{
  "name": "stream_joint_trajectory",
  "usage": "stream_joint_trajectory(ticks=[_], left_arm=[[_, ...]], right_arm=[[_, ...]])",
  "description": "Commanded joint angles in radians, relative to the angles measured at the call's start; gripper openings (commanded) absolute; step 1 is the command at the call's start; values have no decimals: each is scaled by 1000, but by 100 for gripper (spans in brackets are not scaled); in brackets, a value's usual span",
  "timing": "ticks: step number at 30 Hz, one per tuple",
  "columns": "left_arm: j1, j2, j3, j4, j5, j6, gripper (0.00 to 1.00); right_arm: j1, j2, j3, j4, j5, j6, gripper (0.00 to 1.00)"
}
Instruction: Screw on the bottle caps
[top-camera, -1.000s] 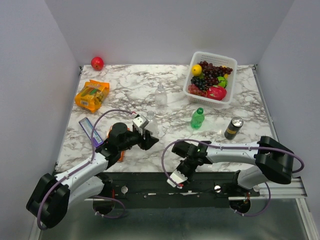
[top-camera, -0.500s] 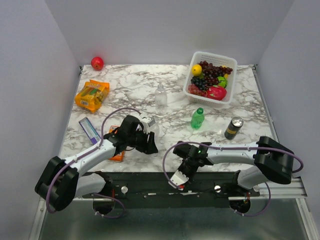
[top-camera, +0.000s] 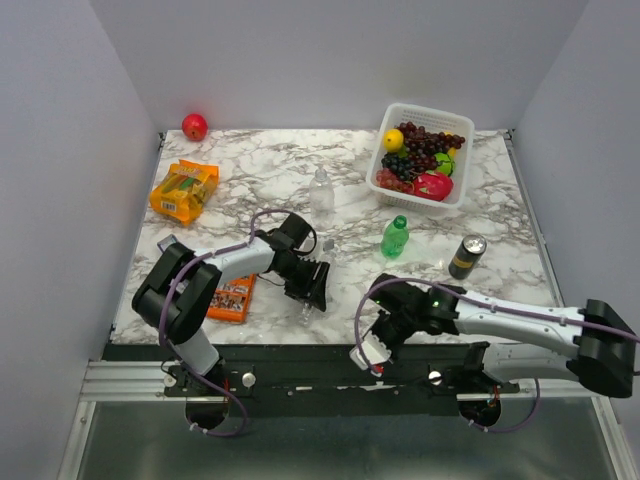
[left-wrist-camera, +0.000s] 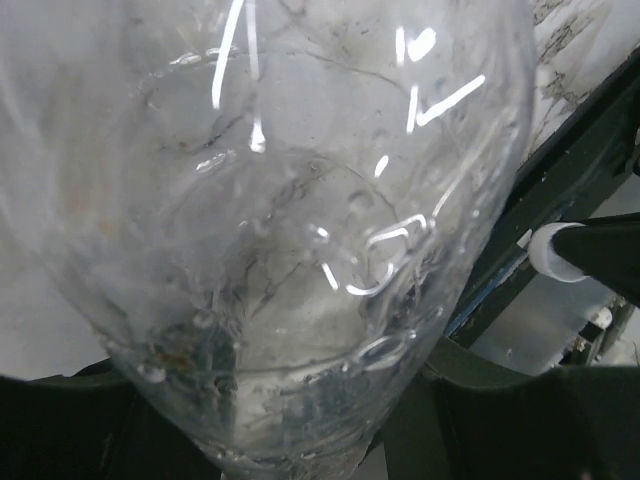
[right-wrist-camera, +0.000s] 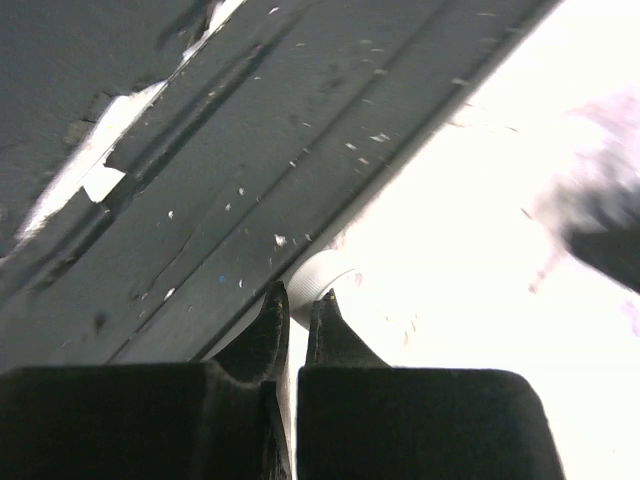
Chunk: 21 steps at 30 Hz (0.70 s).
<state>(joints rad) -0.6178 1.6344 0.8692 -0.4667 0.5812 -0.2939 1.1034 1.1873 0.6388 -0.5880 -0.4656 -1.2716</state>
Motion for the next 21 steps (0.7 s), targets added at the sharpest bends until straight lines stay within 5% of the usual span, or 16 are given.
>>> stream_joint_trajectory(ticks=[1, 8, 16, 21], left_arm=[[-5, 61, 48, -133, 8, 42, 50], [-7, 35, 48, -118, -44, 55, 79], [-8, -42, 137, -222, -89, 110, 83], [-10, -341, 91, -59, -142, 223, 84]], right_arm=[[-27, -127, 15, -113, -8, 147, 1], [-54, -209, 24, -137, 50, 279, 0], [-189, -227, 189, -214, 140, 247, 0], [-390, -91, 448, -312, -69, 383, 0]])
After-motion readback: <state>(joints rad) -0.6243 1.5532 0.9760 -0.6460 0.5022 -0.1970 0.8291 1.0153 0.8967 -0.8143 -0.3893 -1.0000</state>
